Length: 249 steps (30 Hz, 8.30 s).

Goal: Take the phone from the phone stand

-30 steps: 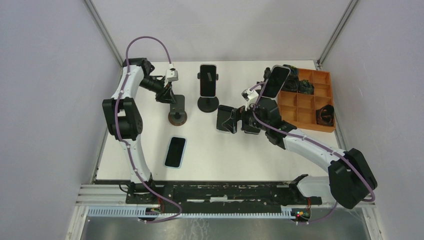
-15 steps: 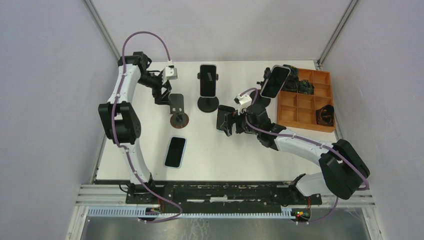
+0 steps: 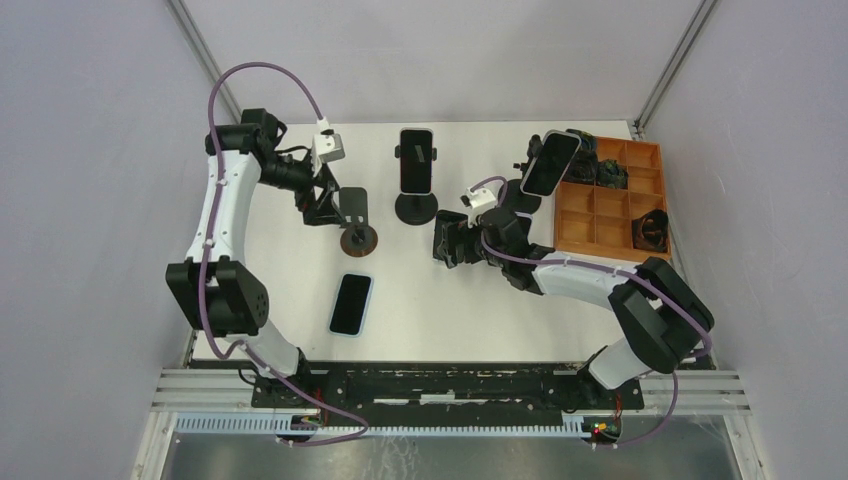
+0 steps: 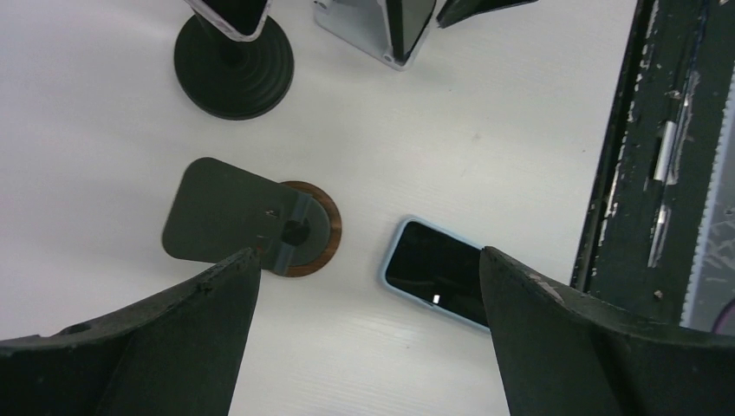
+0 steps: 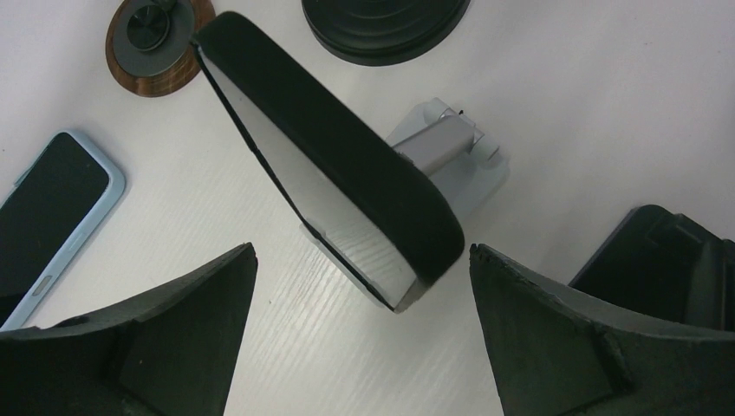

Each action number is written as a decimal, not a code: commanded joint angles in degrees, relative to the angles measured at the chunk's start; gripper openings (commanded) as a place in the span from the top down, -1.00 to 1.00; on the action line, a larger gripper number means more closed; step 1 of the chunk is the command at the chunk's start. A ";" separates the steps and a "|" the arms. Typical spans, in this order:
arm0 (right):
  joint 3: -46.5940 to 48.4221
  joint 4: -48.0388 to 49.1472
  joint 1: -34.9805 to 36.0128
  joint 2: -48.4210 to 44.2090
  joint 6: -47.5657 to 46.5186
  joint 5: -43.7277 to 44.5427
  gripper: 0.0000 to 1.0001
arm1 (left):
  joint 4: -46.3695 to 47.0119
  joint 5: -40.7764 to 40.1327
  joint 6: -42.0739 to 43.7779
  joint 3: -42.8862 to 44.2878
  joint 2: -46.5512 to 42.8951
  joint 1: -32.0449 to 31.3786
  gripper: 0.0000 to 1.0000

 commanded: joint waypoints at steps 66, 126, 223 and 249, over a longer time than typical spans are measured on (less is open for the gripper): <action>4.75 73.20 11.99 8.18 46.68 -45.21 1.00 | 5.28 6.24 2.87 -30.06 -27.20 -14.07 -0.57; -6.51 27.54 4.87 -4.41 29.83 -43.78 1.00 | 12.28 -11.04 4.81 -25.70 -29.68 -16.30 0.96; 7.09 17.69 0.78 -5.08 14.82 -47.50 1.00 | 10.62 -11.45 4.86 -26.89 -35.06 -16.50 -0.97; 24.52 -0.44 -0.05 19.46 -13.73 -24.38 1.00 | 13.97 -11.38 -4.02 -27.08 -34.18 -16.50 -1.00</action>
